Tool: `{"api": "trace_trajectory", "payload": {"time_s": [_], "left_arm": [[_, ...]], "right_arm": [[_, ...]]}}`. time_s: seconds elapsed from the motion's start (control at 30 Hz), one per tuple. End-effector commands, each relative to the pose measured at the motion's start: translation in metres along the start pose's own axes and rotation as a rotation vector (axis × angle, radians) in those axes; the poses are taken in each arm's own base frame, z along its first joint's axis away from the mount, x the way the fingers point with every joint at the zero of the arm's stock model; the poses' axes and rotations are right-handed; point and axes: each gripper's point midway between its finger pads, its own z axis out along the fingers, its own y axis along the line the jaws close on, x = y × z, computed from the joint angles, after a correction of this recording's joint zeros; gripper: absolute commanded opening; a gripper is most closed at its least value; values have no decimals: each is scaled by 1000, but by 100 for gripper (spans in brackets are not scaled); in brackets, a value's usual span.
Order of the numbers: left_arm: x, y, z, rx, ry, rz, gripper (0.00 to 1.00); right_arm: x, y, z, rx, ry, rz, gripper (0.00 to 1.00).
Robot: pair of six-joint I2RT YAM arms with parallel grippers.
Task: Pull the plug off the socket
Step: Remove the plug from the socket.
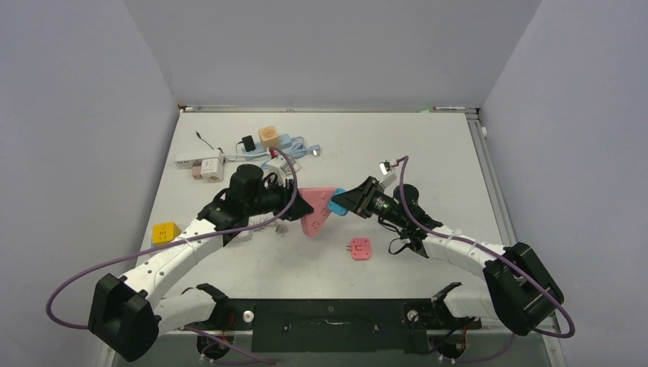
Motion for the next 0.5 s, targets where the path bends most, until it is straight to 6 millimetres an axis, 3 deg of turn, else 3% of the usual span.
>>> {"api": "trace_trajectory", "payload": {"time_s": [0.0,0.47], "left_arm": [[-50,4,-6,-91,-166,75,0],[-35,7,3,-170,-87,141,0]], "right_arm": [[-13,-34,0,128,-42,-10,5],[-21,-15,1,85,-59,-20,5]]}}
